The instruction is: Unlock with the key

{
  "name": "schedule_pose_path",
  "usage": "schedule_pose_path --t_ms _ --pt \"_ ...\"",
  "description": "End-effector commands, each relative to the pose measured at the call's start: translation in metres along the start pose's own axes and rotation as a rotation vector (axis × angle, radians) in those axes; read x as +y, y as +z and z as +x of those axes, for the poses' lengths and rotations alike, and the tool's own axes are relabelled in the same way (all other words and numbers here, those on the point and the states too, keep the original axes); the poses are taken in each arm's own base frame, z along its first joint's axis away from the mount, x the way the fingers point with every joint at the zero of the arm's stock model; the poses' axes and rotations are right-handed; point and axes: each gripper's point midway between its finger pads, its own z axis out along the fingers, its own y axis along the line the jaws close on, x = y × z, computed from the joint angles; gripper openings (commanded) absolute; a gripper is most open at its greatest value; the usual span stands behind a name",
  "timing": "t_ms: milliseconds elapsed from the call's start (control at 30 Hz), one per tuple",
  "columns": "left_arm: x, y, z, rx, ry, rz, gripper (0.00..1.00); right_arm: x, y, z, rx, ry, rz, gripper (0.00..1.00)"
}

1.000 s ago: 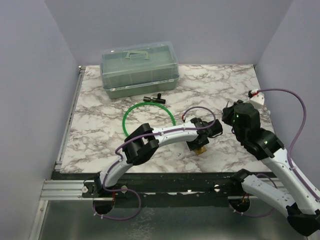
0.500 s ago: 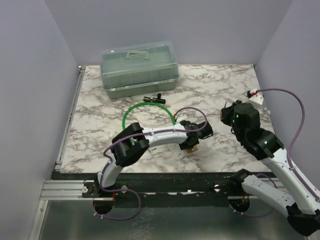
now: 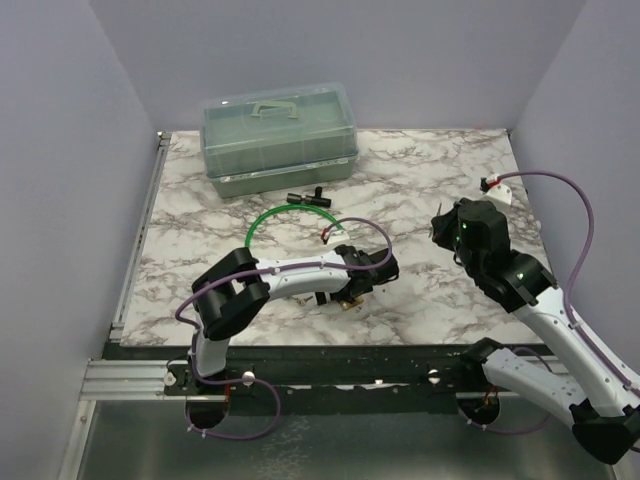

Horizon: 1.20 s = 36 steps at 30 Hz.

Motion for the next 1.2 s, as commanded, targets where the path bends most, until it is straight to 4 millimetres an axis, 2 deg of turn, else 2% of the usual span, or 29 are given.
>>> schedule_pose_path --t_ms 0,100,233,300,433,500,600,833,1000,1167 --pt "0.023 -0.015 -0.02 -0.068 0.066 -0.05 0.97 0.009 0.002 -0.001 0.003 0.019 -0.033 0.0" --pt "0.036 -0.021 -0.031 -0.108 0.04 -0.113 0.99 0.008 0.003 0.001 0.007 0.02 -0.03 0.0" --pt "0.036 -0.016 -0.017 -0.027 0.016 -0.137 0.98 0.008 0.006 0.005 0.017 0.018 -0.03 0.01" --pt "0.026 -0.021 -0.017 -0.012 0.0 -0.109 0.97 0.008 0.008 0.007 0.025 0.012 -0.024 0.01" --pt "-0.005 -0.043 -0.019 -0.025 -0.03 0.043 0.98 0.005 0.008 0.007 0.02 0.011 -0.013 0.01" --pt "-0.018 -0.045 -0.016 -0.003 -0.033 0.092 0.99 0.005 0.008 0.008 0.018 0.011 -0.014 0.01" --pt "-0.028 -0.038 -0.006 0.028 -0.004 0.109 0.99 0.005 0.01 0.009 0.025 0.008 -0.011 0.01" --pt "-0.037 -0.02 0.008 0.065 0.049 0.088 0.99 0.0 0.007 0.01 0.022 -0.003 0.0 0.0" --pt "-0.032 -0.007 0.012 0.094 0.056 0.058 0.98 -0.002 0.006 0.011 0.024 -0.004 0.003 0.01" --pt "-0.024 -0.005 0.015 0.103 0.055 0.058 0.97 -0.003 0.006 0.012 0.027 -0.008 0.007 0.01"
